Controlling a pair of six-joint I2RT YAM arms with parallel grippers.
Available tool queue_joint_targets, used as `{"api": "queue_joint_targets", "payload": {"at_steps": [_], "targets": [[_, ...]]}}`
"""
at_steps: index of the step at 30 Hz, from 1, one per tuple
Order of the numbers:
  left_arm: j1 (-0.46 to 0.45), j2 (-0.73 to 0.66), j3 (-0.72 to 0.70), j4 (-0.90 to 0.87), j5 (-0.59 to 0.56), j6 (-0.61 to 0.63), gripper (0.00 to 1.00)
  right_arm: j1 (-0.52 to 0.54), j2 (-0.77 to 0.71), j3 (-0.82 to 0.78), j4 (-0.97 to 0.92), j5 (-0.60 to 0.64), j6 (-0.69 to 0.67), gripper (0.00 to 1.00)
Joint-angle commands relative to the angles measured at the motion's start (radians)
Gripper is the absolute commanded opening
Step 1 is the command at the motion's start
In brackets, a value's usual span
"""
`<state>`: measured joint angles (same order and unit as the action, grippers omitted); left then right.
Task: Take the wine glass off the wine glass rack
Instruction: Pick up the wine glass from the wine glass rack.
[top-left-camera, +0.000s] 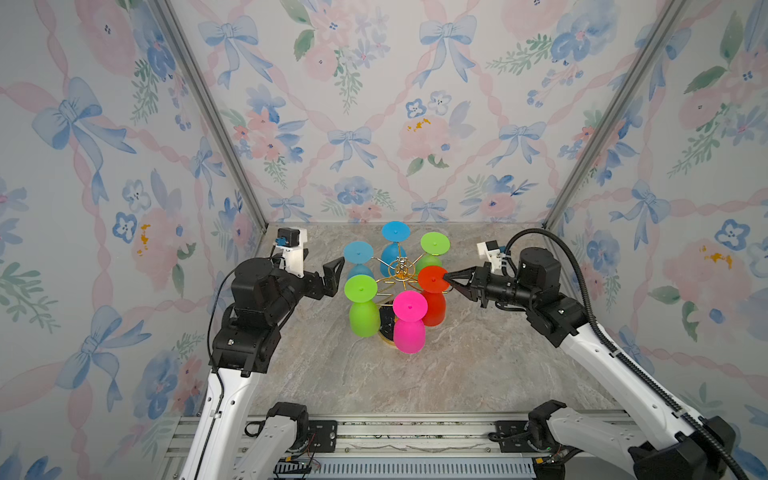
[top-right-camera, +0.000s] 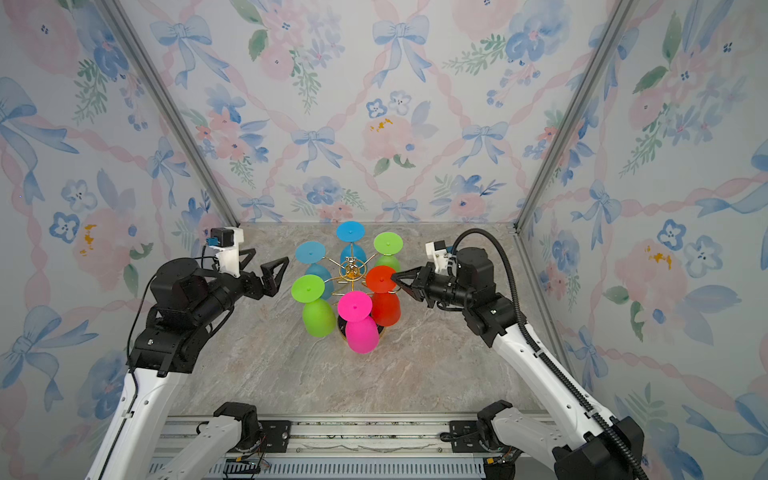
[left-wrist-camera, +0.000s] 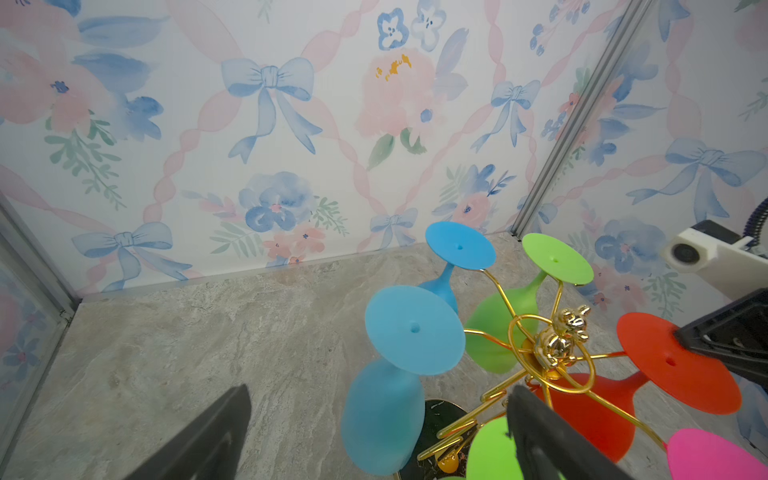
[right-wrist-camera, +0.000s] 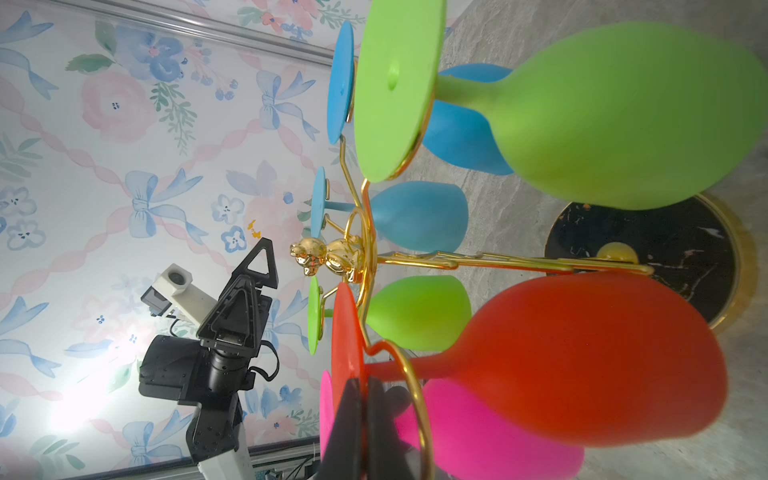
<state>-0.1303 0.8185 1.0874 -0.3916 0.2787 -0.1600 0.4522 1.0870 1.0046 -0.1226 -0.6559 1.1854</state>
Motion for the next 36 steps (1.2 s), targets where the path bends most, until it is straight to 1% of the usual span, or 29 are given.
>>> {"api": "queue_joint_targets", "payload": {"at_steps": [1,13,36], "targets": [[0.003,-0.013,0.014,-0.004,0.017,0.017,0.98,0.019,0.01,0.023,0.031,0.008,-0.018,0.0],[0.003,-0.01,0.013,-0.004,0.018,0.019,0.98,0.042,-0.001,0.048,-0.009,0.015,-0.052,0.0],[0.003,0.008,0.058,-0.004,0.075,-0.025,0.98,0.041,-0.117,0.023,-0.113,0.004,-0.088,0.0]]}}
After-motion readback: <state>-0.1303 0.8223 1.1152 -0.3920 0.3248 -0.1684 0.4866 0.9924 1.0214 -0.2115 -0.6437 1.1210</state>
